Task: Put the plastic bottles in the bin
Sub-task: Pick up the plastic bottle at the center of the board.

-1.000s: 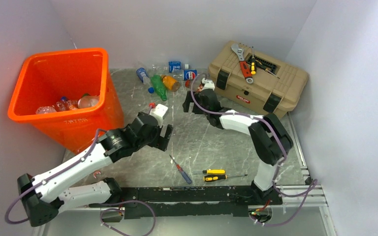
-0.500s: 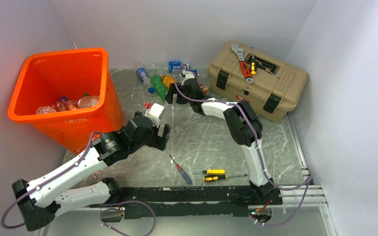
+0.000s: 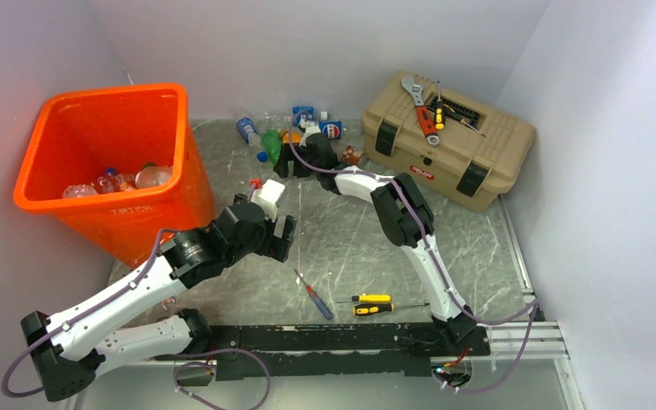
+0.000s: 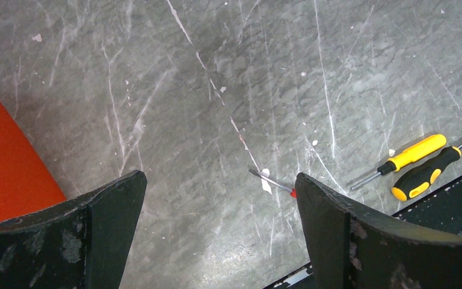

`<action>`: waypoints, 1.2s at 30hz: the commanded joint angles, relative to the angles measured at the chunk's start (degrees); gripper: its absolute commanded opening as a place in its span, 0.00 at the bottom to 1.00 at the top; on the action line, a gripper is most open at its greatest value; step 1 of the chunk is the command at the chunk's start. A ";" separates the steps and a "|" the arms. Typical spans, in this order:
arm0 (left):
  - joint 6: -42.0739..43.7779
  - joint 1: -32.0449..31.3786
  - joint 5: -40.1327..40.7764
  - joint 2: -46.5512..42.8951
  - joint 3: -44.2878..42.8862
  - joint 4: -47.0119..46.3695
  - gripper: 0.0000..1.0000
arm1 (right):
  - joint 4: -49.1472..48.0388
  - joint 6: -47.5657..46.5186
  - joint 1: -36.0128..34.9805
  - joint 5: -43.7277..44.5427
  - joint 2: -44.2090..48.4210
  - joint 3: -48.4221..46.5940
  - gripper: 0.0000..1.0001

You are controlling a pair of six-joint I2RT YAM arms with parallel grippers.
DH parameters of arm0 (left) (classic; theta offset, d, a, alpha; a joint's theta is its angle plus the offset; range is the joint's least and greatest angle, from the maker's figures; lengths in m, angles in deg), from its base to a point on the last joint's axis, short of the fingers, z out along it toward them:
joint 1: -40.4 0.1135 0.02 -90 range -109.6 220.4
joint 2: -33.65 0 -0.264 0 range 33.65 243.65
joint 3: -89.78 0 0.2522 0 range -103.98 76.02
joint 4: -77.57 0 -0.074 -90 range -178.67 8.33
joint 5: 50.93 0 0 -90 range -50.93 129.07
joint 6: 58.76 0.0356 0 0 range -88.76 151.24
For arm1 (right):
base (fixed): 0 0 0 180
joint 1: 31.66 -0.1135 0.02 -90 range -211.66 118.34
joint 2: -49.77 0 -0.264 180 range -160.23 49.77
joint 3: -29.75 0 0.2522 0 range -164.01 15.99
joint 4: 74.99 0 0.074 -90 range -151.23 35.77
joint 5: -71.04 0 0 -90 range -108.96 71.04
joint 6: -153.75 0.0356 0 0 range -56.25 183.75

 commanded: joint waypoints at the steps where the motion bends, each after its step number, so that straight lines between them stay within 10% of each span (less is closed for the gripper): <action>1: -0.31 -0.16 1.23 -1.18 0.54 -1.14 0.99 | 1.23 -1.19 -0.37 1.04 -2.78 -5.85 0.87; 15: -0.44 -0.23 1.86 -1.18 0.43 -0.87 0.99 | 3.02 -0.78 -0.64 -0.59 -5.10 -9.12 0.51; 24: -0.81 -0.23 2.82 -2.34 0.40 -0.76 0.99 | -7.62 -1.20 -0.63 -5.96 2.95 3.11 0.00; 36: -1.58 -0.23 -0.45 -8.57 2.31 -6.61 0.99 | -12.98 1.72 -2.00 -0.44 42.86 39.98 0.00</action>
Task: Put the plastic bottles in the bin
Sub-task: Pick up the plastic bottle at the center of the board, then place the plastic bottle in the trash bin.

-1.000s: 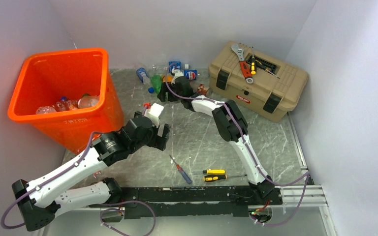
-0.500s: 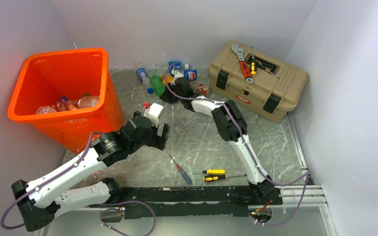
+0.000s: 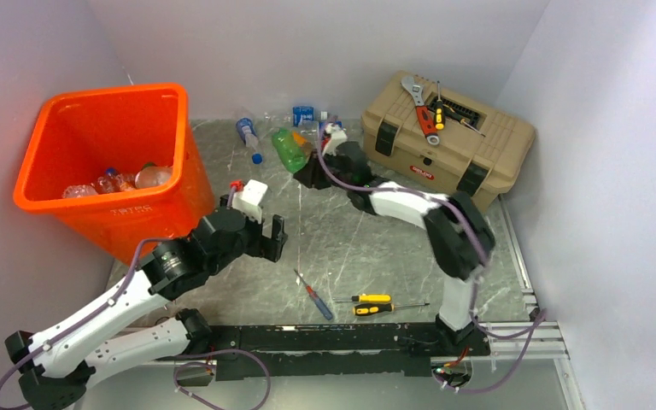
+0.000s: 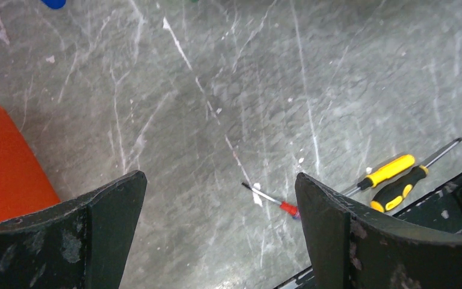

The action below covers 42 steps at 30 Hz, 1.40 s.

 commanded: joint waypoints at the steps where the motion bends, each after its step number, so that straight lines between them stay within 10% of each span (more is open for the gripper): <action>1: -1.33 -0.13 -2.03 -1.94 0.50 -6.60 1.00 | -6.14 0.63 -1.45 4.79 20.38 14.51 0.00; 10: -7.43 -0.17 -7.67 3.20 -3.91 -21.50 1.00 | 0.66 -0.35 -6.58 16.84 57.87 38.44 0.00; 18: -9.27 -0.24 -22.61 15.21 -10.31 -34.19 0.99 | -15.32 4.80 -7.10 13.24 80.89 59.56 0.00; 27: -21.24 -0.14 -24.57 13.54 -1.78 -54.65 0.99 | -14.95 7.02 -7.19 8.62 88.48 62.11 0.00; 33: -16.47 -0.12 -30.08 17.82 -10.66 -40.58 0.99 | -21.15 9.33 -7.19 4.10 87.97 63.03 0.00; 42: -15.66 -0.17 -37.17 21.48 -11.77 -43.95 0.98 | -22.13 9.59 -7.36 -0.13 84.75 60.98 0.00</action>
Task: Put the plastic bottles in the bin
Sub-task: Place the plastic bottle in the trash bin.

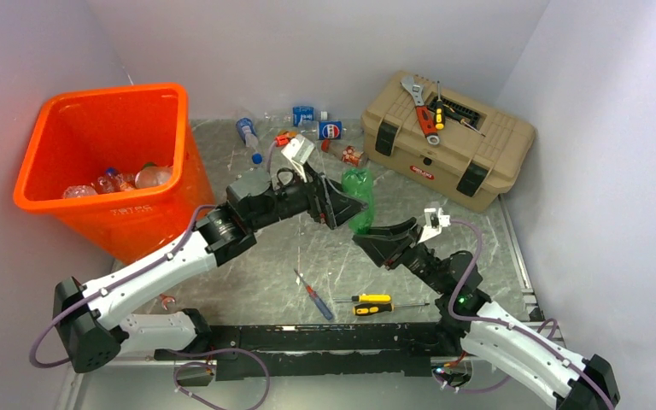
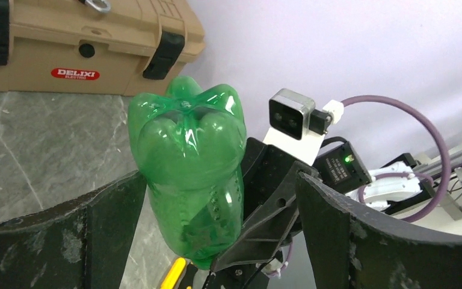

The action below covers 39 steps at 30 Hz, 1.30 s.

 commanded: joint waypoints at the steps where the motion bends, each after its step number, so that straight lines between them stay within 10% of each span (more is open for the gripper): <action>1: 1.72 -0.23 -4.39 1.75 -3.05 0.52 0.96 | -4.00 0.35 -0.50 -2.77 0.64 -2.33 0.00; 13: 3.87 -0.20 -3.92 5.45 -5.90 5.73 1.00 | -0.14 -1.16 -0.50 -5.41 1.94 -4.90 0.00; 18: 5.26 -0.24 -4.04 5.35 -6.15 6.65 0.84 | 0.12 -1.24 -0.59 -6.38 1.32 -5.31 0.00; 22: 6.19 -0.22 -1.98 5.37 -7.14 10.53 0.99 | 1.02 -1.63 -0.59 -6.96 1.08 -6.32 0.00; 36: 11.22 -0.19 2.93 1.40 -6.16 13.47 1.00 | 4.01 -3.13 -0.75 -7.41 0.50 -8.50 0.00; 39: 10.15 -0.21 0.85 2.17 -6.39 13.00 0.87 | 3.90 -3.51 -0.79 -7.09 -0.21 -8.64 0.00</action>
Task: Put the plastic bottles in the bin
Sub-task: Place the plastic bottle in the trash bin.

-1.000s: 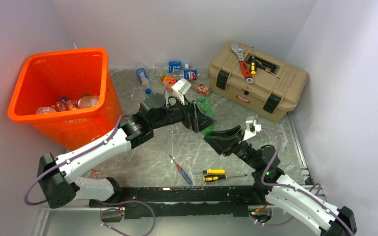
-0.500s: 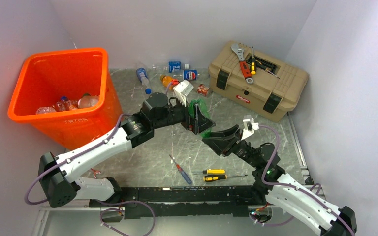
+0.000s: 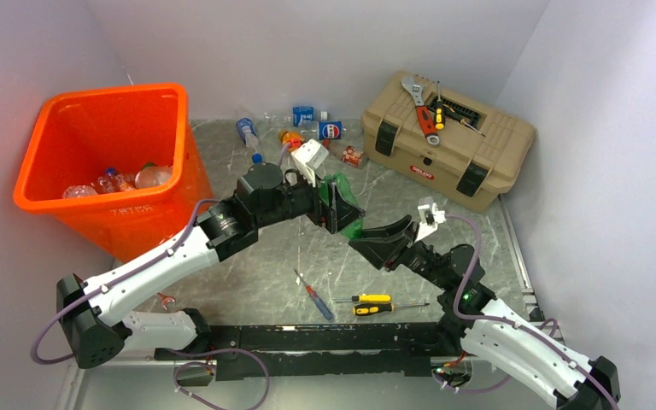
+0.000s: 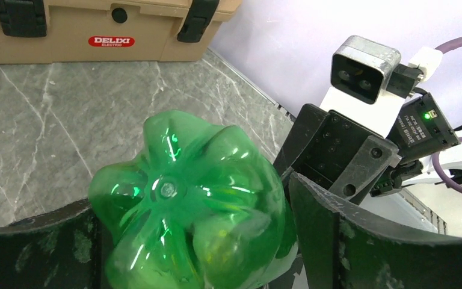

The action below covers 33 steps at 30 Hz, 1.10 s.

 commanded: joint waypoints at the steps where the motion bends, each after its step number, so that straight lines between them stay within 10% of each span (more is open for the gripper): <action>1: 0.56 -0.04 -1.22 -0.09 -1.72 0.06 0.80 | -3.09 -1.35 -0.43 -0.67 -0.73 -3.15 0.00; 7: -0.33 -0.01 -2.83 -1.17 -1.32 -1.72 0.37 | -2.61 -0.77 -0.53 0.42 -1.10 -3.18 0.05; 12: -0.07 -0.03 -2.57 -1.95 -3.45 0.16 0.06 | 3.23 -0.66 -0.53 2.24 -0.60 -6.64 0.98; 24: 29.16 -0.04 31.55 -1.67 -36.70 26.11 0.00 | 23.16 -7.38 -0.53 10.73 4.22 -12.32 1.00; 33: 52.26 7.48 61.80 5.50 -41.84 17.70 0.00 | 23.47 -7.50 -0.53 12.91 2.35 -9.72 1.00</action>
